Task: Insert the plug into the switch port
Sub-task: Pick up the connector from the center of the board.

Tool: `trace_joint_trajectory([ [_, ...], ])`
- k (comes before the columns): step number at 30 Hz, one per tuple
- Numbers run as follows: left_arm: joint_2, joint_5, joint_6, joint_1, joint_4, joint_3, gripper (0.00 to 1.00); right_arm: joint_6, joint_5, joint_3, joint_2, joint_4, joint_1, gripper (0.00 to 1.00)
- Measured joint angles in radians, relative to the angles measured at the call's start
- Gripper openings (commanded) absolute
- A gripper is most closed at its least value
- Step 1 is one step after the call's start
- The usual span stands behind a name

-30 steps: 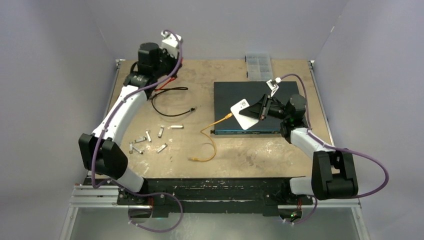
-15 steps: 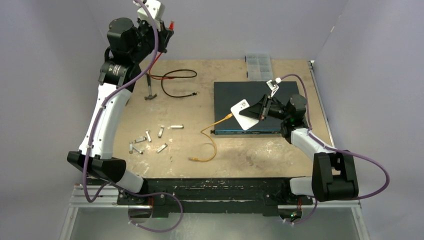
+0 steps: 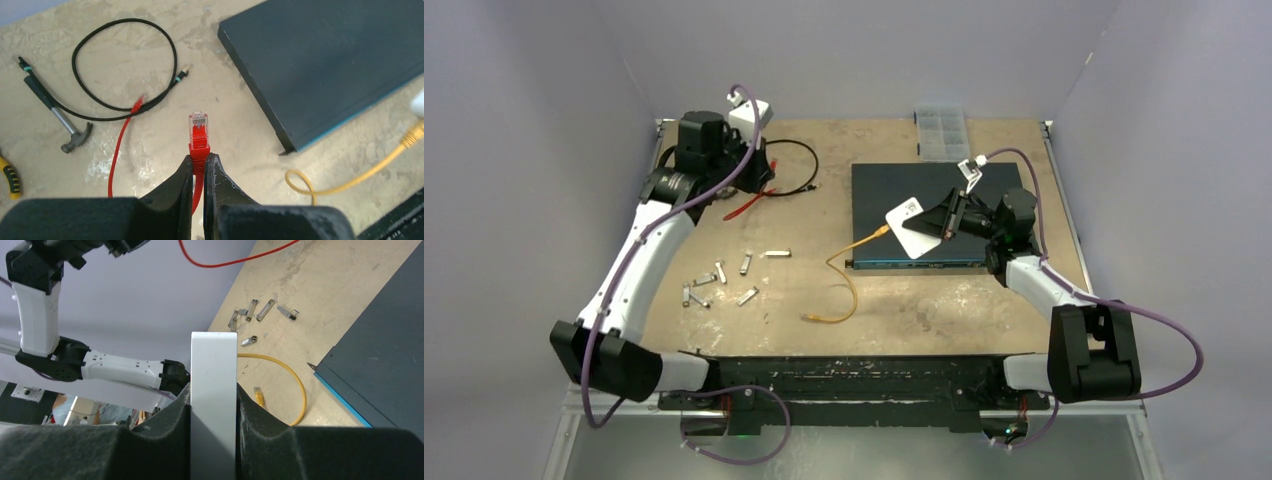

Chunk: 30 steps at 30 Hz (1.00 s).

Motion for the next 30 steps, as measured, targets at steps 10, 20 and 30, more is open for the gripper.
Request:
trace_joint_trajectory([
  [10,-0.224,0.101,0.037,-0.056,0.009,-0.209,0.0,-0.016,0.062,0.059,0.0,-0.071,0.009,0.0],
  [20,-0.284,0.134,0.12,-0.26,0.172,-0.338,0.0,0.067,0.135,0.087,0.012,-0.077,0.06,0.0],
  [30,-0.273,0.201,0.151,-0.312,0.212,-0.362,0.0,0.122,0.185,0.161,0.117,-0.074,0.13,0.0],
])
